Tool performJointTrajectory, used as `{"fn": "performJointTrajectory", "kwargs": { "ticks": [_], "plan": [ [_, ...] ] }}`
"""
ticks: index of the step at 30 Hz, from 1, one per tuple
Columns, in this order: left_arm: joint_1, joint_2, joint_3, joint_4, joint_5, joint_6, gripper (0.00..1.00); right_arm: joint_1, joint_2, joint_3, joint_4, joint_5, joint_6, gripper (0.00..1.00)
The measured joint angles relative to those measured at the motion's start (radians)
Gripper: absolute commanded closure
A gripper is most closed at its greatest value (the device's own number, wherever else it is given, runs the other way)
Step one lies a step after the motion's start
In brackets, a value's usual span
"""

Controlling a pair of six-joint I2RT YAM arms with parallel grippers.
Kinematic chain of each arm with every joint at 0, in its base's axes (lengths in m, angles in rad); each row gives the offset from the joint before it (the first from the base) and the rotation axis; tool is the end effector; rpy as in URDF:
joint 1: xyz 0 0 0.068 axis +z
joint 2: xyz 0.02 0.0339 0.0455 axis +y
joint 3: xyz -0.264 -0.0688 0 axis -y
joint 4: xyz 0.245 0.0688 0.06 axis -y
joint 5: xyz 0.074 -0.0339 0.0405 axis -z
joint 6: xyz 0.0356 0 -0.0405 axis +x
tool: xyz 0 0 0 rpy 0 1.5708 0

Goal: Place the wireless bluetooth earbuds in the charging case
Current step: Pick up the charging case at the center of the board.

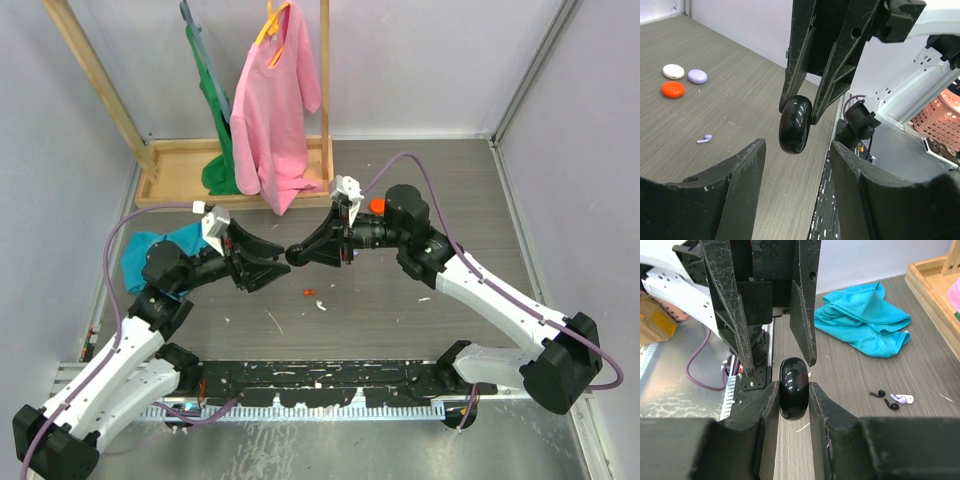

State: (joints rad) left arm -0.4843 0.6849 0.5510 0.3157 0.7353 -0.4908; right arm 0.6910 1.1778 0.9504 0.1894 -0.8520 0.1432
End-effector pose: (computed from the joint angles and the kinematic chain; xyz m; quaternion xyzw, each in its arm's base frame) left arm 0.1350 -0.0980 0.3254 0.2742 0.5981 -0.5391 0.5257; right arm 0.1898 0.1918 0.3569 -0.4534 0.5541 0.5280 0.4568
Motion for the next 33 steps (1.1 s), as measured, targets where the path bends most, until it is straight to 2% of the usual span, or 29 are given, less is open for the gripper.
{"fn": "performJointTrajectory", "kwargs": {
  "ticks": [11,25,28,33],
  "plan": [
    [0.000,0.122,0.010,0.006,0.083,0.017,0.48,0.001,0.017,0.103,-0.281,-0.019,-0.133,0.84],
    [-0.034,0.170,0.010,0.100,0.126,0.010,0.52,0.017,0.039,0.141,-0.399,-0.033,-0.198,0.83],
    [-0.045,0.179,0.010,0.100,0.135,0.010,0.57,0.017,0.040,0.142,-0.404,-0.034,-0.200,0.83],
    [-0.053,0.182,0.010,0.098,0.143,0.014,0.79,0.017,0.040,0.143,-0.409,-0.042,-0.206,0.82]
  ]
}}
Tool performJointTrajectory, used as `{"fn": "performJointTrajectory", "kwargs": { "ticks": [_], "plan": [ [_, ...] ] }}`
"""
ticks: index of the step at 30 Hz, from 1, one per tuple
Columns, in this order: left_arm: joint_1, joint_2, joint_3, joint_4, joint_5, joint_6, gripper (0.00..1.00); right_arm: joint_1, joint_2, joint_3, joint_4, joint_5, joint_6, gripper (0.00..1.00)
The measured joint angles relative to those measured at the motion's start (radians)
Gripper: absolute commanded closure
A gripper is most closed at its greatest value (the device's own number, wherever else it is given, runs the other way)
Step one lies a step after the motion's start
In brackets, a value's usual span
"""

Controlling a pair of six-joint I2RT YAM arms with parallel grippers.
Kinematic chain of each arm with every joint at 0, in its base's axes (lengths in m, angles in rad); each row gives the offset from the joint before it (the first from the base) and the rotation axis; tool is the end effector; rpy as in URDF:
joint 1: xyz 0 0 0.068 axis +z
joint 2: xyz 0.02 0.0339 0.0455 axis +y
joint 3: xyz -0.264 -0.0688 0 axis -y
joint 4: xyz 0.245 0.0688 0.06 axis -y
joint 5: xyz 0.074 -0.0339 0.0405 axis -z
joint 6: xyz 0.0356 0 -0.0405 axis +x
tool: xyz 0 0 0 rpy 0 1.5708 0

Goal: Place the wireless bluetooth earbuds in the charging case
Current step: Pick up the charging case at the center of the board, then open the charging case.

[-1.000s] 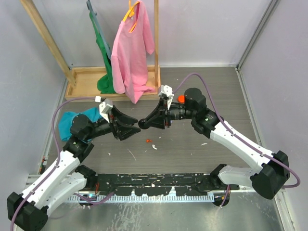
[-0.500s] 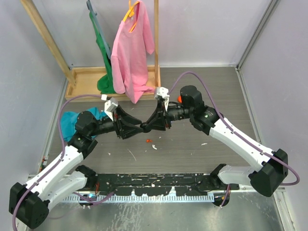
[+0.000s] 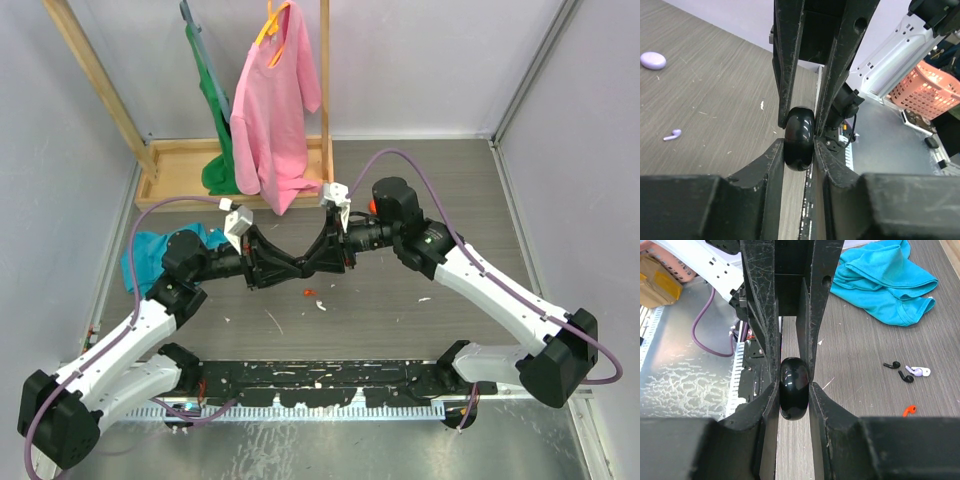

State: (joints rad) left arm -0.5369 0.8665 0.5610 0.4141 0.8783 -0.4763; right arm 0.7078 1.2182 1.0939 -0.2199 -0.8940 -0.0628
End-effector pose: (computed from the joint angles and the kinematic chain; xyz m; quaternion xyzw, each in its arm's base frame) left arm 0.1552 -0.1243 0.3087 0.3347 0.5945 -0.5752 0.4514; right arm 0.1871 0.1966 0.3579 -0.5077 0.5898 0.4998 0.3802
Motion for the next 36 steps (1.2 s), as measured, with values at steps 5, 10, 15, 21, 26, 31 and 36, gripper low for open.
{"fn": "performJointTrajectory", "kwargs": {
  "ticks": [5,10,15,21,26,31,36],
  "plan": [
    [-0.002,-0.001,0.000,-0.002,0.008,0.023,1.00,0.001,0.000,0.011,-0.023,-0.008,-0.014,0.76],
    [-0.010,-0.009,0.000,-0.013,0.010,0.048,1.00,0.002,0.000,0.015,-0.040,-0.005,-0.026,0.63],
    [-0.024,-0.029,-0.007,-0.014,0.005,0.086,1.00,0.008,-0.003,0.024,-0.060,0.011,-0.037,0.57],
    [-0.038,-0.052,-0.014,-0.013,-0.003,0.119,1.00,0.013,-0.014,0.032,-0.078,0.037,-0.042,0.52],
    [-0.040,-0.056,-0.022,-0.014,-0.004,0.127,1.00,0.011,-0.024,0.038,-0.090,0.069,-0.044,0.51],
    [-0.051,-0.060,-0.026,-0.013,0.011,0.127,1.00,0.000,-0.030,0.045,-0.088,0.122,-0.049,0.49],
    [-0.057,-0.072,-0.028,-0.015,-0.006,0.129,1.00,-0.002,-0.029,0.047,-0.087,0.151,-0.035,0.46]
  ]
}}
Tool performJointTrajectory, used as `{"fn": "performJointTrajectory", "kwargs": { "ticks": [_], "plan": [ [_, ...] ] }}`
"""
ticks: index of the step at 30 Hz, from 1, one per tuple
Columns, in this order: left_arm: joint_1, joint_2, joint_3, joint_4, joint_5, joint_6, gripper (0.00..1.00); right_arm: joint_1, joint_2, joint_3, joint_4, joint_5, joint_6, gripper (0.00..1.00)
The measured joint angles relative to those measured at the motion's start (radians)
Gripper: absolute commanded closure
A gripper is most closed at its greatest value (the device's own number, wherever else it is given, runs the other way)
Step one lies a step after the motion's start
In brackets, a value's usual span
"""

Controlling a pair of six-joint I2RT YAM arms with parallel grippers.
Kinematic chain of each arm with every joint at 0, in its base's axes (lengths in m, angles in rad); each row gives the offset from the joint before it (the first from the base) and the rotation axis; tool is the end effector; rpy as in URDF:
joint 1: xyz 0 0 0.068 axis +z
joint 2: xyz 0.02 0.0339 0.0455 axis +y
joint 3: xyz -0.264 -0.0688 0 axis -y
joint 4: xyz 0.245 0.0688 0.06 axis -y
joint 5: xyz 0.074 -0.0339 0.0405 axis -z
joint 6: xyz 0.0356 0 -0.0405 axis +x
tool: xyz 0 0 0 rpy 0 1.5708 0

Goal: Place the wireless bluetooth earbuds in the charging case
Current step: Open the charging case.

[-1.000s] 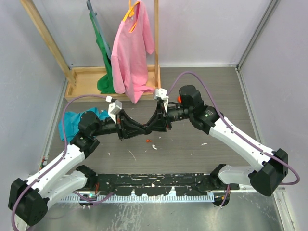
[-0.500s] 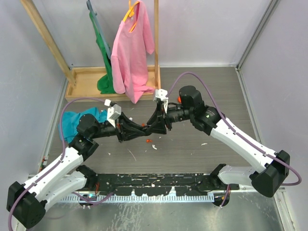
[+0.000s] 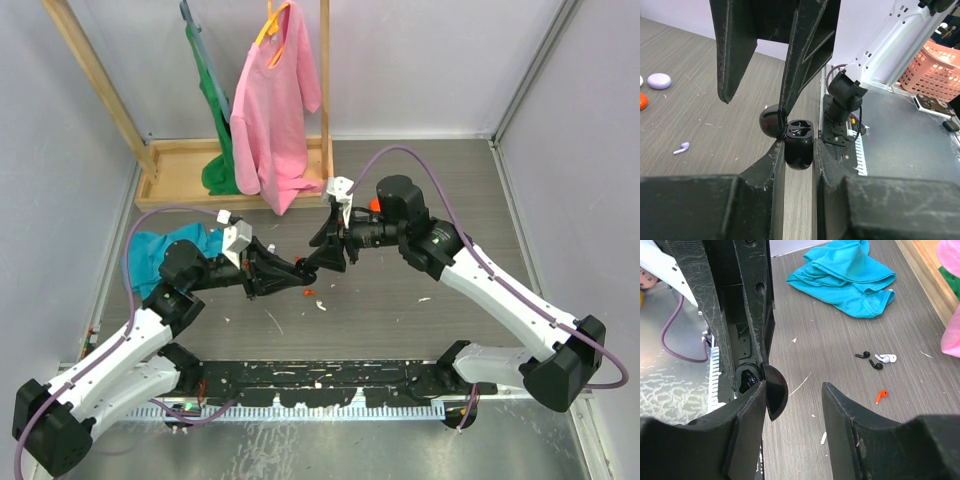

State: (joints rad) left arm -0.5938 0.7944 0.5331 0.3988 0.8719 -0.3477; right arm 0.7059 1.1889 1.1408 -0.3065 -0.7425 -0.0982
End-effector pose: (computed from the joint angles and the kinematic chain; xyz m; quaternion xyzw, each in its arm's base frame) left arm 0.1366 -0.1251 0.3098 0.3891 0.5518 -0.5572 0.4833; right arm 0.1847 0.1891 0.3718 -0.4900 0.6227 0.4434 0.4189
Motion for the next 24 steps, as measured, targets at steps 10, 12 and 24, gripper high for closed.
{"fn": "performJointTrajectory", "kwargs": {
  "ticks": [10,12,24],
  "plan": [
    [-0.003,-0.050,-0.087,0.058,-0.167,-0.008,1.00,-0.021,-0.071,-0.084,0.122,0.100,0.068,0.41],
    [-0.004,-0.053,-0.118,0.092,-0.204,-0.015,1.00,-0.026,-0.101,-0.119,0.153,0.106,0.082,0.41],
    [-0.005,-0.051,-0.177,0.313,-0.268,-0.082,0.98,-0.027,-0.246,-0.518,0.653,0.059,0.259,0.42]
  ]
}}
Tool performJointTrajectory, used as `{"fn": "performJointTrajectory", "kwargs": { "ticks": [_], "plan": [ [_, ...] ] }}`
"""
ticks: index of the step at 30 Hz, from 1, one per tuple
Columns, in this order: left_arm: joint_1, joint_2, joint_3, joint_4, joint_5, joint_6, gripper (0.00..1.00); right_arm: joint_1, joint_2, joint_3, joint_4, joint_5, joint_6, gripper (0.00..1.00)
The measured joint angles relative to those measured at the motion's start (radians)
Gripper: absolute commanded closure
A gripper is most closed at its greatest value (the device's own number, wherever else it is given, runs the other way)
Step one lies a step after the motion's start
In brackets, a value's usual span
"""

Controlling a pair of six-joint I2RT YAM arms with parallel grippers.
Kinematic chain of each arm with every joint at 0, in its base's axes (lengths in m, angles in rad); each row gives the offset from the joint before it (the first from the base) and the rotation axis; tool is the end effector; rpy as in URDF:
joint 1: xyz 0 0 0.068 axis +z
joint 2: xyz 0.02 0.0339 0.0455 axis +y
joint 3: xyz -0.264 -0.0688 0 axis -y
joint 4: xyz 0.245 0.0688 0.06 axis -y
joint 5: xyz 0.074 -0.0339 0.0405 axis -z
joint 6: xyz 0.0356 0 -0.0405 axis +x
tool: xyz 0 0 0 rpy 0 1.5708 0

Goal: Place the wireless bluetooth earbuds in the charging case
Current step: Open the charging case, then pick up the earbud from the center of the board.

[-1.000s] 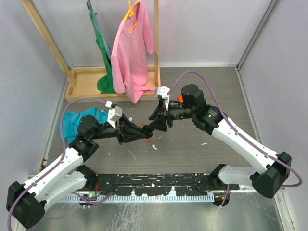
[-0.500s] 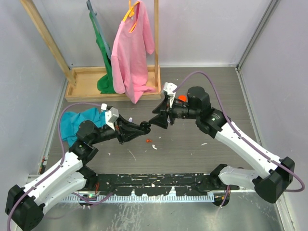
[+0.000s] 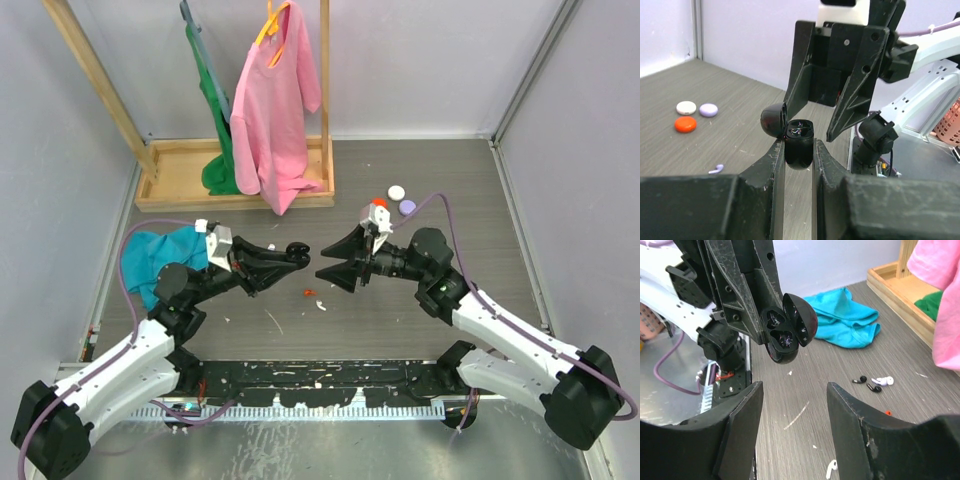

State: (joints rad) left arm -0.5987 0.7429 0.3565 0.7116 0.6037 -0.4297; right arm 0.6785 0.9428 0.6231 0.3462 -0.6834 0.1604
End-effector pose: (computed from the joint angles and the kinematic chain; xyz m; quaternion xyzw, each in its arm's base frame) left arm 0.1315 -0.1142 0.2883 0.2876 0.5346 -0.5324 0.5899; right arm 0.1555 0.1543 0.3098 -0.4004 0.5739 0.4884 0.5213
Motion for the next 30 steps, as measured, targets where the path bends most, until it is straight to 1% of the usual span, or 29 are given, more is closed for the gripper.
{"fn": "performJointTrajectory", "kwargs": {
  "ticks": [6,10,14,19,23,30],
  "plan": [
    [-0.002,0.019,0.000,0.087,0.031,-0.027,0.98,0.000,0.027,-0.090,0.300,-0.029,0.128,0.44],
    [-0.006,0.042,0.000,0.130,0.046,-0.047,0.98,0.006,0.065,-0.106,0.442,-0.051,0.189,0.45],
    [-0.021,0.066,0.006,0.168,0.057,-0.061,0.97,0.023,0.090,-0.106,0.542,-0.064,0.219,0.48],
    [-0.039,0.085,0.028,0.217,0.066,-0.074,0.97,0.043,0.116,-0.106,0.612,-0.077,0.240,0.49],
    [-0.046,0.087,0.032,0.237,0.066,-0.079,0.97,0.052,0.124,-0.106,0.632,-0.078,0.247,0.49],
    [-0.057,0.089,0.032,0.244,0.066,-0.079,0.97,0.056,0.126,-0.106,0.665,-0.079,0.262,0.59]
  ]
}}
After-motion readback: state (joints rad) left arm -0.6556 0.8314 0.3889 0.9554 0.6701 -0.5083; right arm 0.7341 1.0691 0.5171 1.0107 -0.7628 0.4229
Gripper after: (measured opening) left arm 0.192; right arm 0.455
